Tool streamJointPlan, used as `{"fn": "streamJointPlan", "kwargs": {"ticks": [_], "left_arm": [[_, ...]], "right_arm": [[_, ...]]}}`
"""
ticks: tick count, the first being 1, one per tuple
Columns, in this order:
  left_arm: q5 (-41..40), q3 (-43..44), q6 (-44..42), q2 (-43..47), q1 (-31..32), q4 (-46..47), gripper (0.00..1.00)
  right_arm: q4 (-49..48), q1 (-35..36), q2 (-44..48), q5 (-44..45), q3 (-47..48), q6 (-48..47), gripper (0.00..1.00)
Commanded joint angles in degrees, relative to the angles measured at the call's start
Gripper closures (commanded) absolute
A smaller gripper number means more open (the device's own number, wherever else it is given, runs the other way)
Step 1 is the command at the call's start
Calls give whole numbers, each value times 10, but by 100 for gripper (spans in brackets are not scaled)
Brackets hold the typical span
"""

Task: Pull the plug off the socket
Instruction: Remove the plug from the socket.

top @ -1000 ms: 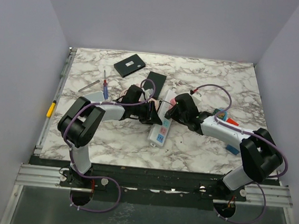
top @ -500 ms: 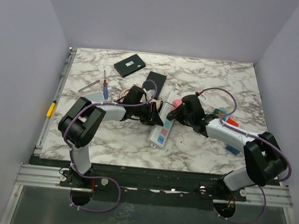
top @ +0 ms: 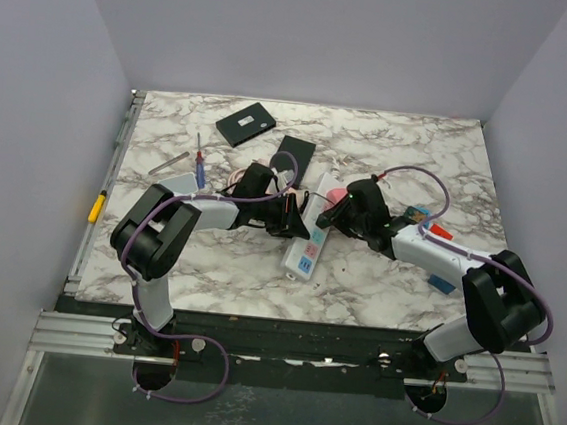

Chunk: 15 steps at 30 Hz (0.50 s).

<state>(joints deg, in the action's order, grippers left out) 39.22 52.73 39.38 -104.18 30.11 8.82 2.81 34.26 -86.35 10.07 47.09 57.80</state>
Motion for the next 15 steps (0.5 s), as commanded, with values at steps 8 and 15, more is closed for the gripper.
{"fn": "streamJointPlan", "kwargs": {"ticks": [8,15], "left_arm": [[-1,11,-14,-18,0,-10,100],[0,11,-14,-21,0,-12,100]], "right_arm": [[52,66,-19,91,75,-47,100],[71,84,-34,108,103,-56,100]]}}
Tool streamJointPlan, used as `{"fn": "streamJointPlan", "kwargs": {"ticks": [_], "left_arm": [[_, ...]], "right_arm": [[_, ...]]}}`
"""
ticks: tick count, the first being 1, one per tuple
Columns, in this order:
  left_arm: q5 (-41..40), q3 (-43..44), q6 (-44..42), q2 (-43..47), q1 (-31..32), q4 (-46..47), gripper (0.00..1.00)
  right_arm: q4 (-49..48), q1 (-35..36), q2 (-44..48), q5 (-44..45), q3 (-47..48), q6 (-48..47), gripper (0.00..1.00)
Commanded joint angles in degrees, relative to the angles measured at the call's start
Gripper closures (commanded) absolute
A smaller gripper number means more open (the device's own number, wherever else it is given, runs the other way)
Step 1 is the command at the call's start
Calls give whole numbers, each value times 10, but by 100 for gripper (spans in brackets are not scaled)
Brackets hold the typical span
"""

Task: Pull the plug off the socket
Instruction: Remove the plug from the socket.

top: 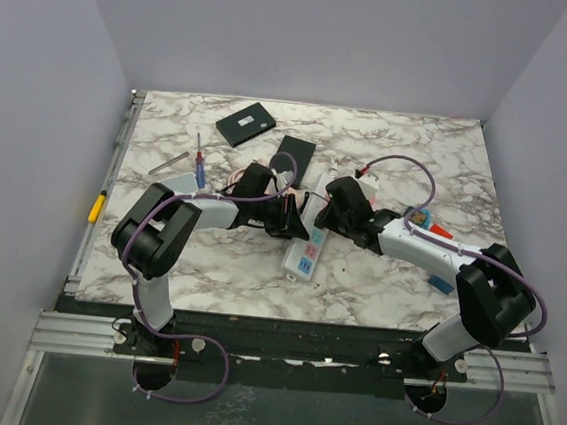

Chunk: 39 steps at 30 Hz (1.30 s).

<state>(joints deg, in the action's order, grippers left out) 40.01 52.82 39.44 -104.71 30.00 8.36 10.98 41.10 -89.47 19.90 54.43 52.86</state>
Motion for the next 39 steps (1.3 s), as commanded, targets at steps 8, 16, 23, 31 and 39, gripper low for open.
{"fn": "streamJointPlan", "kwargs": {"ticks": [8,16,23,31,39], "left_arm": [[-10,11,-16,-21,2,-9,100],[-10,12,-17,-24,2,-11,100],[-10,13,-18,-27,2,-13,100],[-10,13,-18,-27,1,-14,100],[-10,15,-18,-28,1,-14,100]], "right_arm": [[31,15,6,55,47,-19,100],[-6,-35,39,-31,19,-25,100],[-20,-73,34,-109,10,-24,100],[-31,-74,19,-125,4,-12,100],[-38,-75,4,-131,1,-9,100]]}}
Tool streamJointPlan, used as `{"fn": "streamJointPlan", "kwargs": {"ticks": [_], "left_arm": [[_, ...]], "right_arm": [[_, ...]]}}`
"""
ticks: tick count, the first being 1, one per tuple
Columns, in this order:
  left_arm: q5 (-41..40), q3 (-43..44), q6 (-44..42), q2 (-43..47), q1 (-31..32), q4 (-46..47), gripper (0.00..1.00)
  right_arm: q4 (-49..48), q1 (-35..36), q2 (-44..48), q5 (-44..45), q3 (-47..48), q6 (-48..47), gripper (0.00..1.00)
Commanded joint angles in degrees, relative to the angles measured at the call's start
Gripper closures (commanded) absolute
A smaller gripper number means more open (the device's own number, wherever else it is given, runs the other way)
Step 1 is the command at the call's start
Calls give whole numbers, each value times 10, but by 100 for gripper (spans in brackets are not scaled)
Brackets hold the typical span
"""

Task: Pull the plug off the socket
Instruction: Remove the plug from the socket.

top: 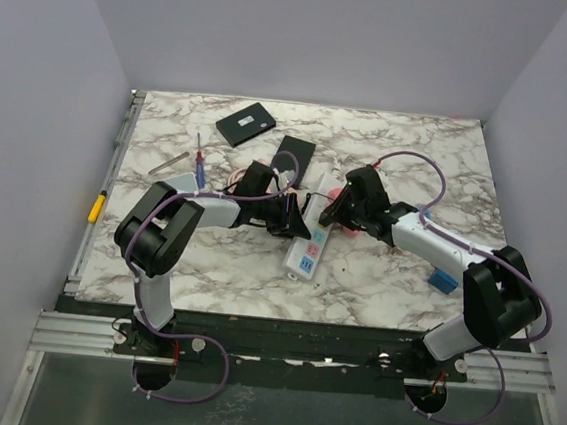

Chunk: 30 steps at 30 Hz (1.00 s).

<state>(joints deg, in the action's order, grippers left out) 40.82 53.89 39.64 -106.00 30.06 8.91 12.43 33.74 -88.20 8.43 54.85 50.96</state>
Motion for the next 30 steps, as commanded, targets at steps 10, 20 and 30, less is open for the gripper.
{"fn": "streamJointPlan", "kwargs": {"ticks": [10,20,30], "left_arm": [[-18,5,-20,-17,1,-20,100],[-14,6,-19,-20,1,-21,100],[-12,7,-18,-22,1,-21,100]], "right_arm": [[-79,4,-14,-32,-8,19,100],[-59,29,-14,13,19,5,100],[-9,68,-37,81,75,-29,100]]}}
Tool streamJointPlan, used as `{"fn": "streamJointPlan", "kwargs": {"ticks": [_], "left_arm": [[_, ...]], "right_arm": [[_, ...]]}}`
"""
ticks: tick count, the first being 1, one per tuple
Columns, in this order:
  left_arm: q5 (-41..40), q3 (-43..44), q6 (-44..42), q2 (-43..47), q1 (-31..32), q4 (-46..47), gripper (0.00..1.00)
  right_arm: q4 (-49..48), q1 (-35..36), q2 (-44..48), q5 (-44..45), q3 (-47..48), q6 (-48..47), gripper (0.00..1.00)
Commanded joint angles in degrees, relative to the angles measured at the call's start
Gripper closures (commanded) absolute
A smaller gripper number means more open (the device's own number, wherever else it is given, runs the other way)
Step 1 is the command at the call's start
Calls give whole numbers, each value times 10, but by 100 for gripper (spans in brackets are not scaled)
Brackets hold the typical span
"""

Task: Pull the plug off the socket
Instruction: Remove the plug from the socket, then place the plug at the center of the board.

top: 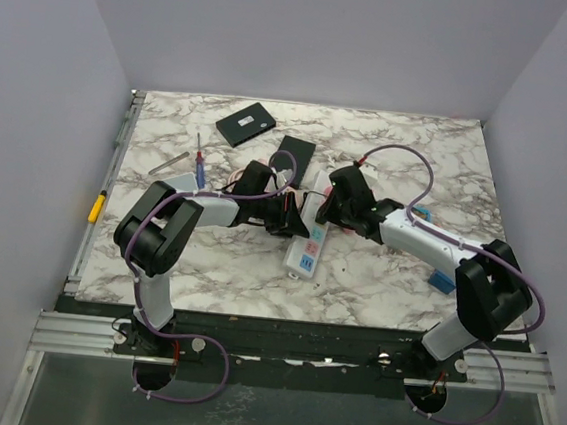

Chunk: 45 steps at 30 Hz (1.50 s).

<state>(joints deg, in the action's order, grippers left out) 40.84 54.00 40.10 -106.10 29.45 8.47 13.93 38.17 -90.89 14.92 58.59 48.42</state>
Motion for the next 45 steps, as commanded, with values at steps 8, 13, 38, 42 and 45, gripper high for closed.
{"fn": "streamJointPlan", "kwargs": {"ticks": [8,13,38,42,45], "left_arm": [[-11,6,-22,-22,7,-16,100],[-12,7,-22,-22,7,-17,100],[-10,5,-22,-17,9,-17,100],[-10,5,-22,-16,9,-18,100],[-12,4,-23,-15,9,-18,100]], "right_arm": [[3,38,-8,58,63,-21,100],[10,41,-7,70,74,-37,100],[34,39,51,131,109,-80,100],[34,39,74,153,122,-93,100],[42,39,93,178,129,-109,100]]}}
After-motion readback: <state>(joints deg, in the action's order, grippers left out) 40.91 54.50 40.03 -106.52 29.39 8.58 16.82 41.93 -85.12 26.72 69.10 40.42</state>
